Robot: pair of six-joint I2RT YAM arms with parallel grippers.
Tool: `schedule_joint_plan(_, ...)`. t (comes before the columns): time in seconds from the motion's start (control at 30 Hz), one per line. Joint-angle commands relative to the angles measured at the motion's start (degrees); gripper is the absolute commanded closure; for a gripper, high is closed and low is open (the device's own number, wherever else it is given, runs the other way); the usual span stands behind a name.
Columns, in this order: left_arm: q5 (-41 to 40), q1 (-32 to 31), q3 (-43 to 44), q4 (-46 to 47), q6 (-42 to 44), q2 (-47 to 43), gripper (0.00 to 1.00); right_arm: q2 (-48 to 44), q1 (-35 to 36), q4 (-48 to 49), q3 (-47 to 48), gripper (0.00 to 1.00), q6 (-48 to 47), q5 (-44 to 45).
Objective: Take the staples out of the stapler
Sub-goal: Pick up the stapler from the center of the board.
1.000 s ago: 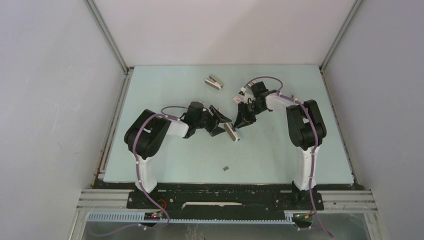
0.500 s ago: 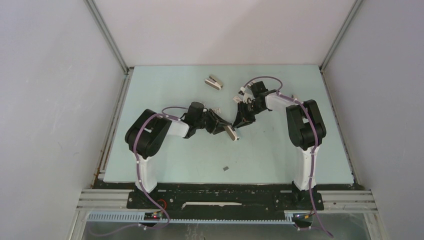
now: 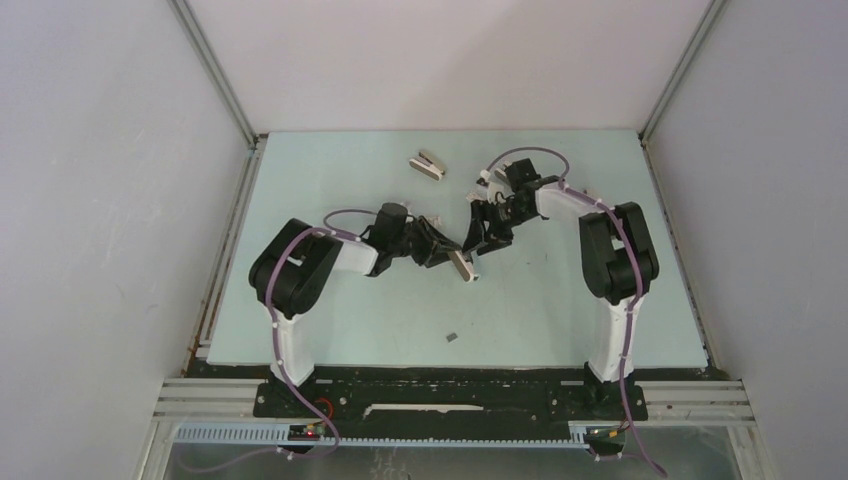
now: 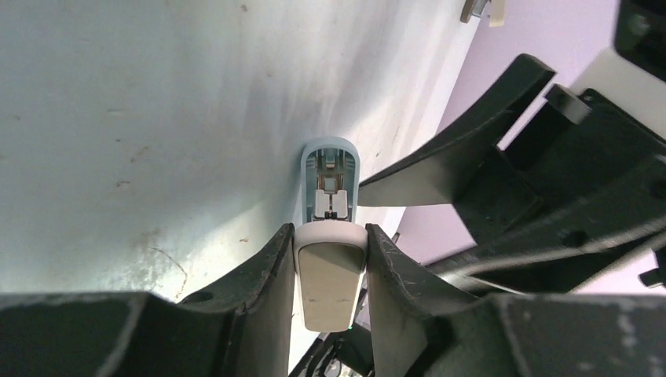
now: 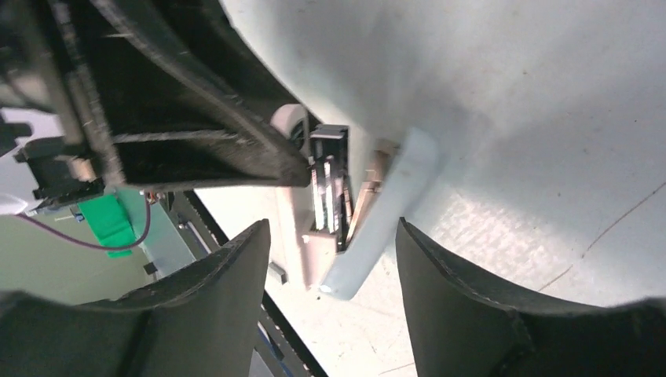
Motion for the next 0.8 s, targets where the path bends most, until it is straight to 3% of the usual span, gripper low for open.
schedule_joint_plan(0.0, 1.65, -0.15, 2.46, 3.28, 4.96, -5.57, 1.00, -9.05, -1.79, -3.14, 0.84, 0.28, -8.88, -5.54)
schedule_joint_plan(0.37, 2.20, 1.89, 1.24, 1.90, 19.23, -15.27, 1.00, -18.79, -7.29, -7.06, -1.03, 0.24, -19.15, -22.65)
schedule_joint_plan(0.5, 2.02, 2.01, -0.19, -1.17, 25.80, -19.24, 1.00, -21.80, -8.94, -8.54, -1.58, 0.17, -22.90, -29.15)
schedule_joint_plan(0.77, 2.20, 2.01, -2.43, -5.19, 35.55, -25.16, 1.00, -24.87, -8.43, -10.31, -4.97, 0.14, -29.15, -33.35)
